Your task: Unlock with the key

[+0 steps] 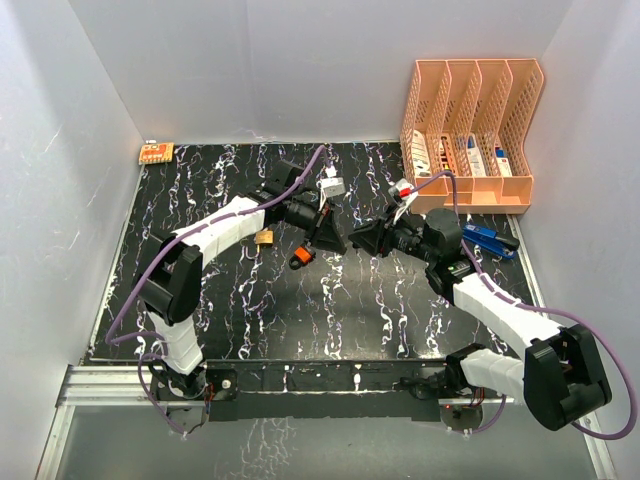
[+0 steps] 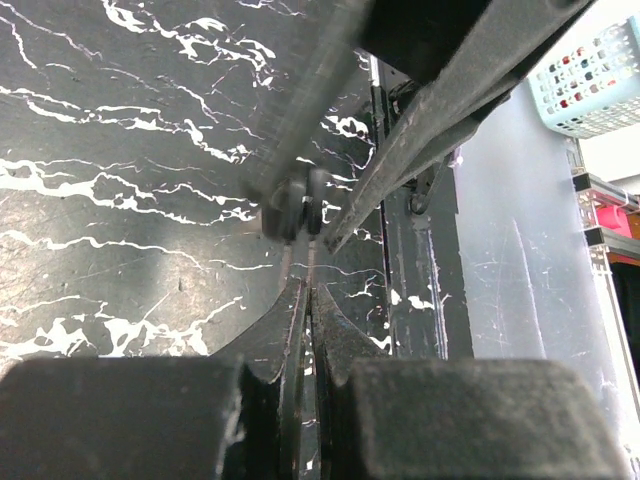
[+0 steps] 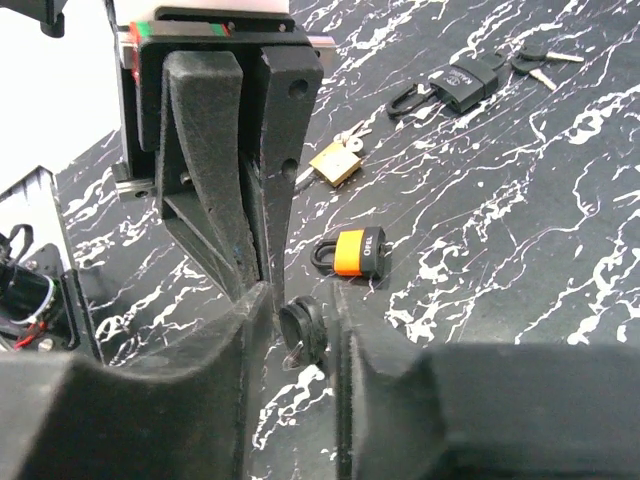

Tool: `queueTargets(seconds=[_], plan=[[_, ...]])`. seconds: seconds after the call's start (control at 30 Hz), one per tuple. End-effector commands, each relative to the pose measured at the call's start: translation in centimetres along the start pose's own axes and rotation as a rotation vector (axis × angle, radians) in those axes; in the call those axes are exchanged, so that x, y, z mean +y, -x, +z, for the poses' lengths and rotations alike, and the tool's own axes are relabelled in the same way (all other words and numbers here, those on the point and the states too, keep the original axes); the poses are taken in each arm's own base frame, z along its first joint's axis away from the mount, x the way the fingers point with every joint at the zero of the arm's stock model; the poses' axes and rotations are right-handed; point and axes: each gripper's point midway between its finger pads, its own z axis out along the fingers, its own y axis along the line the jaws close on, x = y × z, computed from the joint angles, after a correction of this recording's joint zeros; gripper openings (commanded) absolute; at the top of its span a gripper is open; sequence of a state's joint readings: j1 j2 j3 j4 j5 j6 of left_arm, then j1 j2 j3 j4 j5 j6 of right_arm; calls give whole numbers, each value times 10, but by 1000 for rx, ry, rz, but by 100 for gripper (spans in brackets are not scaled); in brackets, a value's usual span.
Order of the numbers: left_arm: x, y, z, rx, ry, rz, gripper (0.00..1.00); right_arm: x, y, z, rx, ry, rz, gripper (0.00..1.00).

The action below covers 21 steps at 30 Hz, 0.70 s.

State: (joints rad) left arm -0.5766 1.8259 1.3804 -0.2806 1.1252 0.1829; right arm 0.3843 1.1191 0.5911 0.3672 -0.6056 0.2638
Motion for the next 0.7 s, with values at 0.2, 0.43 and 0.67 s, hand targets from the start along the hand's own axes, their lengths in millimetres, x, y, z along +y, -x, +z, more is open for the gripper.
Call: queueTargets(seconds=[0.2,0.43,0.67], plan=[[-14,9,-2,-29,-78,45,0,3,32,-8,-122,-32,-50,45],[-15,5,-2,-12,-95,36,0,5,38,-9,-135,-22,-62,42],[-14,5,-2,-3,-96,26,0,10,35,-8,-118,12,-67,32]])
